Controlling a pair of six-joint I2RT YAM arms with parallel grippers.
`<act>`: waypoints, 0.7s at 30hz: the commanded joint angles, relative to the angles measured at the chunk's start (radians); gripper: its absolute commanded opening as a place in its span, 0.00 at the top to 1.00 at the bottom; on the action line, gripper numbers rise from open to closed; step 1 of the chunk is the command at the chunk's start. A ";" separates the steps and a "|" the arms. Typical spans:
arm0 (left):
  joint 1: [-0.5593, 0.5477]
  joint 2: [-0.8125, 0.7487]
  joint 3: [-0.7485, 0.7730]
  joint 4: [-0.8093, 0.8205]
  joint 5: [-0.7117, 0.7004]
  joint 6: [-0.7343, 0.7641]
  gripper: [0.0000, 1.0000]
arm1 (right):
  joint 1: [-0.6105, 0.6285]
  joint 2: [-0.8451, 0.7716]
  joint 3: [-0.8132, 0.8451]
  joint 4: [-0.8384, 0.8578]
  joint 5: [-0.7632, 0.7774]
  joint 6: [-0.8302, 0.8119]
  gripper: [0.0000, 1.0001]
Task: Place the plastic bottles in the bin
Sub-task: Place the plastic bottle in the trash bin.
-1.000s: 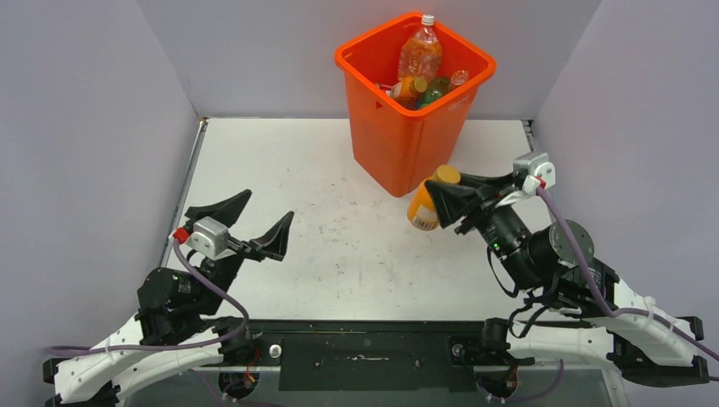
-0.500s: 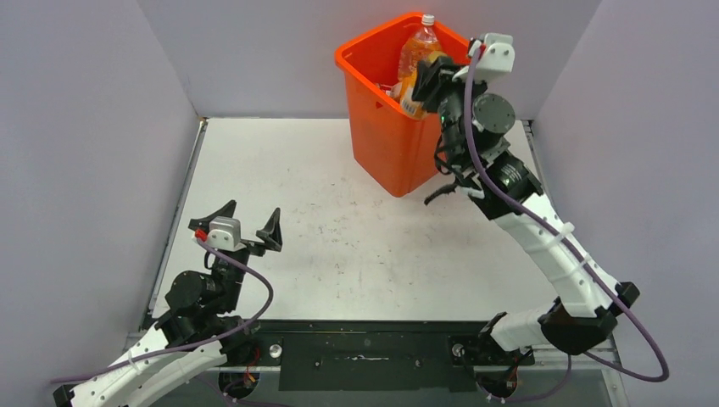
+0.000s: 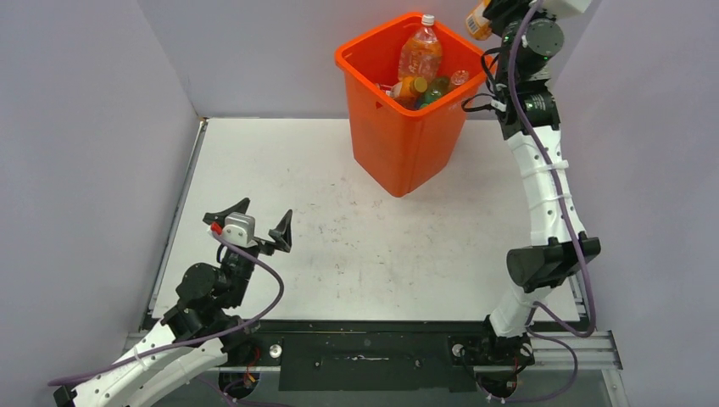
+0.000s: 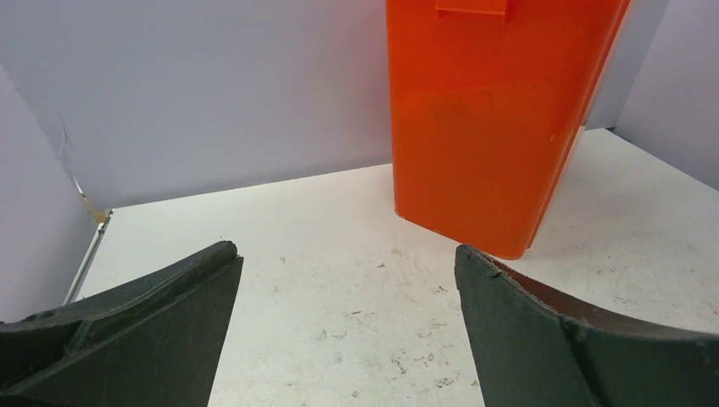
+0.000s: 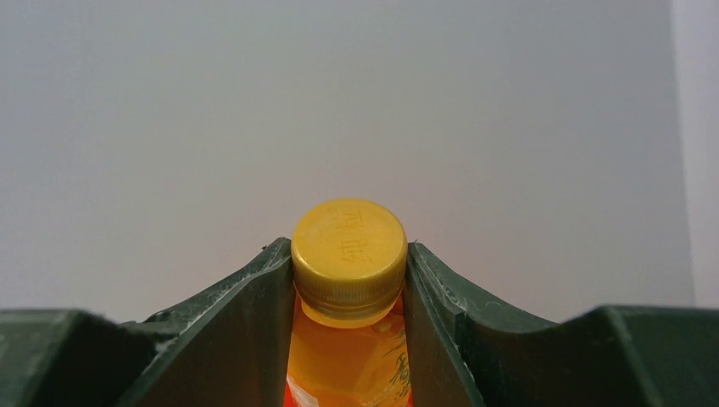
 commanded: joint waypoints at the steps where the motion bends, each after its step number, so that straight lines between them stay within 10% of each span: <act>1: 0.009 0.027 0.018 0.008 0.032 -0.010 0.04 | 0.020 0.079 0.038 -0.024 -0.209 0.074 0.95; 21: 0.018 0.033 0.004 0.008 0.021 0.028 0.04 | 0.174 0.208 0.018 -0.118 -0.133 -0.086 0.95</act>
